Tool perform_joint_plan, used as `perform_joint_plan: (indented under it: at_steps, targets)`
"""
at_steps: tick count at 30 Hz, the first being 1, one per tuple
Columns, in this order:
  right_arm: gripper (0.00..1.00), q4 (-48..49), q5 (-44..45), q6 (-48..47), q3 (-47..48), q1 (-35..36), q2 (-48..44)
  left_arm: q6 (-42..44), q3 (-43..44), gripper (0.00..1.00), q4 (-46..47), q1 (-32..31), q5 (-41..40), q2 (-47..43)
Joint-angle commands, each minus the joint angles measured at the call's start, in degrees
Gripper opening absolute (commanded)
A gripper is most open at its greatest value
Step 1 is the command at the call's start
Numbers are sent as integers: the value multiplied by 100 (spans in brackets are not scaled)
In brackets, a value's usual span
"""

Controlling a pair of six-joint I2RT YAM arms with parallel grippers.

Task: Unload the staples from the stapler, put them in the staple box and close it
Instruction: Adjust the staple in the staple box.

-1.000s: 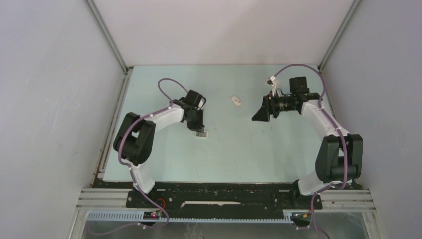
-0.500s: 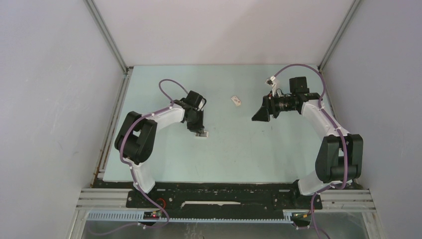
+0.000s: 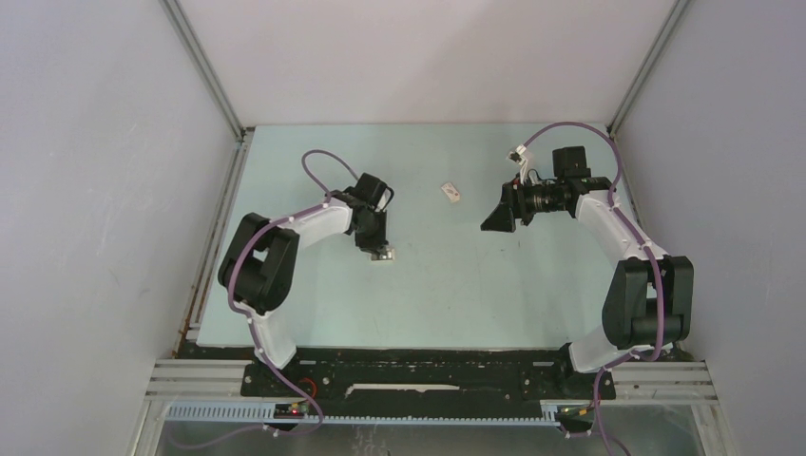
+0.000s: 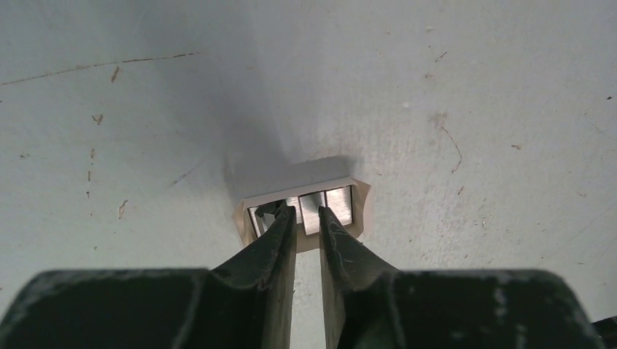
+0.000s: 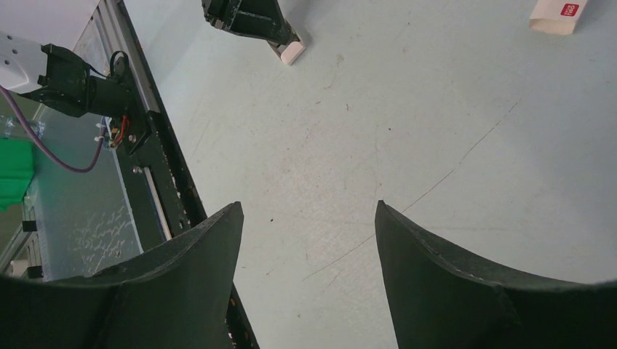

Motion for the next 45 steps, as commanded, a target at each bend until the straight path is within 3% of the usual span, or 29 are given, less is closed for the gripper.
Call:
perform_joint_plan:
  at_steps: [1,10,45]
  targets:
    - [76,29,-68,-25,0,-31,-29,-49,85,23,-23,17,-97,-430]
    - [76,26,-91,-38,-6,-39,-29,-78,81,24,21,22,-113,-776]
    - [76,15,-88,-30,-7,-48,-31,-111,16,29,-49,39,-300,-239]
